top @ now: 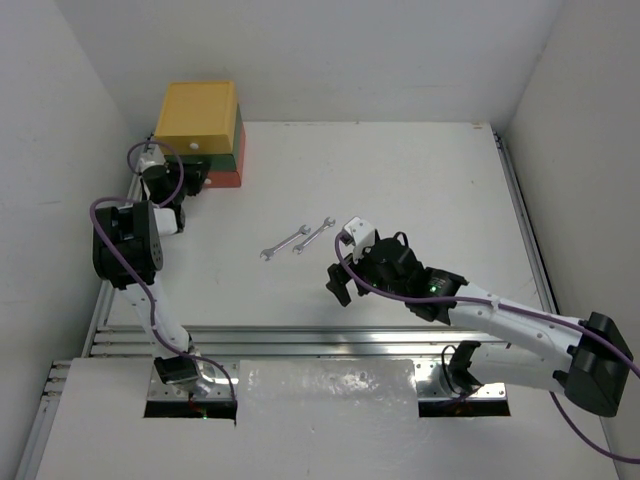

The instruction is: Sort the tools into containers

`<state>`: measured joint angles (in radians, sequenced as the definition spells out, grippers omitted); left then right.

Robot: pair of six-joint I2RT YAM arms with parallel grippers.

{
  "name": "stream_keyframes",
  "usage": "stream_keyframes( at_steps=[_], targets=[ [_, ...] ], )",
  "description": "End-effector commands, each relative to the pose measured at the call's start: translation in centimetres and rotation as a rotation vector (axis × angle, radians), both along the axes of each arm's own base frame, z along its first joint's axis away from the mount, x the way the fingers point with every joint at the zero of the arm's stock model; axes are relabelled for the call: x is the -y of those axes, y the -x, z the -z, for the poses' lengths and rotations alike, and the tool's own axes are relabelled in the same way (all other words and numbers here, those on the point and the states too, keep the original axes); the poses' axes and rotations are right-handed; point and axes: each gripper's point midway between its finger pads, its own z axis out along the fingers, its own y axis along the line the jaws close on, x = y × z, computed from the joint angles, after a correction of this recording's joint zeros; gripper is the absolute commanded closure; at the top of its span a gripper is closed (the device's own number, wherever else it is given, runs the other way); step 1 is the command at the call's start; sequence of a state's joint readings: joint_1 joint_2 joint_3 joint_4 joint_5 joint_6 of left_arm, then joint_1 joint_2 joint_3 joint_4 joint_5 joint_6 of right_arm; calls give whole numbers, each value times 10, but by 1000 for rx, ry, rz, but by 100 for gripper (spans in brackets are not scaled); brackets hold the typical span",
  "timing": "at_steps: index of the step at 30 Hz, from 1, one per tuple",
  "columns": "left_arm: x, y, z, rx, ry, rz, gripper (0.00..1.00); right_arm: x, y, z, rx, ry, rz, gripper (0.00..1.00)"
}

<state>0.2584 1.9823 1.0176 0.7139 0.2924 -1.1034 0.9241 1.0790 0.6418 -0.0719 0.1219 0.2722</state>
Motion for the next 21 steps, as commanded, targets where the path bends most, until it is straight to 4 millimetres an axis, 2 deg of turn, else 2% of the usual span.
stream_keyframes(
  at_steps=[1,2,3,4,7,11,15,17,21],
  targets=[
    [-7,3,-22,83,-22,-23,86,-7,-3,-12,32,-49,-21,1],
    [-5,15,-8,51,-12,-33,79,-8,-3,-11,30,-51,-23,1],
    [-6,20,-19,90,-22,-50,74,-8,-2,-10,28,-49,-25,1],
    [-4,33,-5,63,-14,-62,63,-8,-2,-10,26,-51,-29,1],
    [-8,41,2,63,-27,-89,53,-9,0,-9,22,-50,-38,1],
    [-10,42,17,83,1,-89,52,-9,1,-9,21,-52,-44,1],
    [-12,33,28,142,-2,-81,52,-8,1,-6,29,-41,-52,1],
    [-13,29,27,167,-8,-81,50,-8,2,-6,32,-38,-57,1],
    [-15,20,46,133,5,-80,50,-9,4,-3,24,-37,-69,1]
  ],
)
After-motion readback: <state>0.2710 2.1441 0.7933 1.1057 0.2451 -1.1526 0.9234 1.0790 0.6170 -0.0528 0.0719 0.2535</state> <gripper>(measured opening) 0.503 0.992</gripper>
